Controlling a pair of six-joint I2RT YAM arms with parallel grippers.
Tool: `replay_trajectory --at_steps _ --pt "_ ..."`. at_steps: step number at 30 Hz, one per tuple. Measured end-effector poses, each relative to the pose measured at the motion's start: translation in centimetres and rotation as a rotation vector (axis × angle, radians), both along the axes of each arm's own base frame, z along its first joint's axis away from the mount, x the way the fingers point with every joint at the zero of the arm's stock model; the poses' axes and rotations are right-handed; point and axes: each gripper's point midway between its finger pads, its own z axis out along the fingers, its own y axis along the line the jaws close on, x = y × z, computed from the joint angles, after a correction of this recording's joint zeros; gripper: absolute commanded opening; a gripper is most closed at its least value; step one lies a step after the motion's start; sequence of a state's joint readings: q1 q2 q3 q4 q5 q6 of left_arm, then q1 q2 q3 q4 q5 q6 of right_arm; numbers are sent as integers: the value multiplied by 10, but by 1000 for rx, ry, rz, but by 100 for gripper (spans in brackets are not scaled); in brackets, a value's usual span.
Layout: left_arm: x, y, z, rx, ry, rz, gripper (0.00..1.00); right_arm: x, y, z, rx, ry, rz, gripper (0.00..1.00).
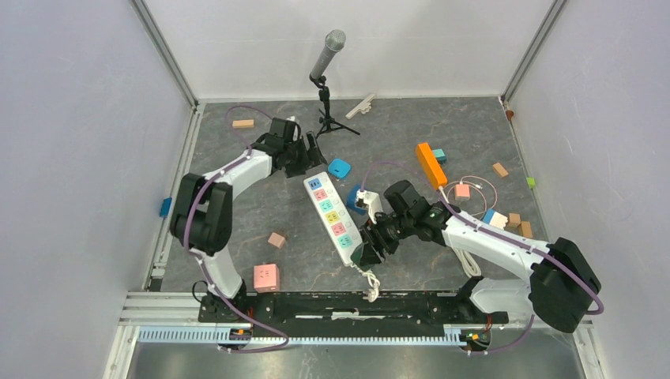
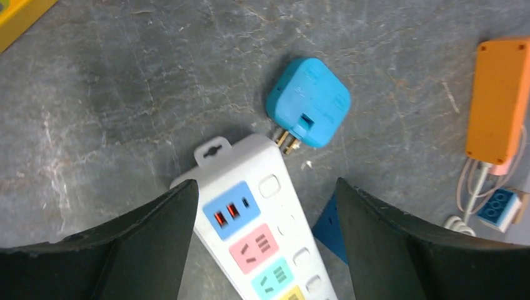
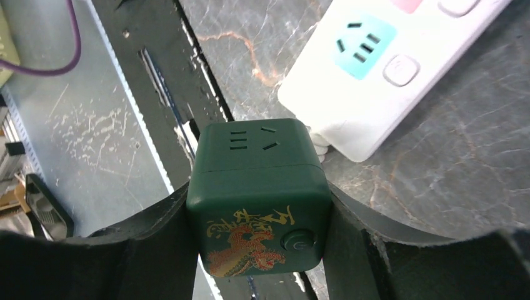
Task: Insert the plug
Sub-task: Move the socket to the center of the board.
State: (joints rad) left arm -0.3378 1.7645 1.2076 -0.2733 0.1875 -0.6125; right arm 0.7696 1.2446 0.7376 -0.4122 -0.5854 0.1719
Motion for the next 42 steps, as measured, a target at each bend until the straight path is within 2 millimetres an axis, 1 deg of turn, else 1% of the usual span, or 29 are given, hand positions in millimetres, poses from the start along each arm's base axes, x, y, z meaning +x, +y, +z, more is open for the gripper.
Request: replay_trajectory --at_steps 3,5,6,8,10,13,15,18,19,20,24,27,28,29,31,33,38,42 --pt "6 -1 -24 30 24 -29 81 -13 -1 -6 -10 22 37 0" --pt "5 -2 -42 43 54 -50 79 -19 -5 -12 -26 37 49 0" --pt "5 -3 -47 41 60 -60 78 -21 -7 -15 -37 43 53 0" --pt "4 -5 -52 25 63 -75 78 -23 -11 -19 -62 46 50 0" --pt "1 -8 -53 5 56 -88 75 -21 -16 -22 -88 34 41 0" --pt "-10 -9 -55 -22 48 -108 71 -18 -20 -23 -119 21 30 0" --pt "-22 -7 -55 -36 44 -117 69 -12 -19 -18 -128 -4 22 0" --pt "-46 -6 -57 -62 60 -131 67 7 -9 -4 -125 -67 8 0" --pt "-52 -6 -57 -71 66 -132 67 19 -3 5 -119 -103 -2 0" --pt "-58 -6 -57 -82 67 -130 67 21 -1 7 -117 -111 -4 0" --pt "-78 -9 -57 -118 59 -126 67 46 9 26 -116 -196 -28 0" --pt "-93 -17 -56 -137 55 -138 68 62 13 35 -122 -256 -47 0" --pt "-97 -16 -58 -140 62 -134 69 65 13 36 -125 -268 -51 0" --pt "-103 -20 -54 -148 52 -147 70 69 12 36 -132 -280 -56 0" --pt "-111 -21 -50 -153 43 -152 72 74 12 36 -140 -294 -57 0" --pt "-115 -20 -43 -151 26 -148 75 79 10 36 -144 -305 -58 0" --pt "-109 -5 -10 -114 -59 -97 87 92 3 40 -146 -324 -81 0" --pt "-104 12 19 -74 -121 -61 94 113 -2 55 -127 -322 -106 0"
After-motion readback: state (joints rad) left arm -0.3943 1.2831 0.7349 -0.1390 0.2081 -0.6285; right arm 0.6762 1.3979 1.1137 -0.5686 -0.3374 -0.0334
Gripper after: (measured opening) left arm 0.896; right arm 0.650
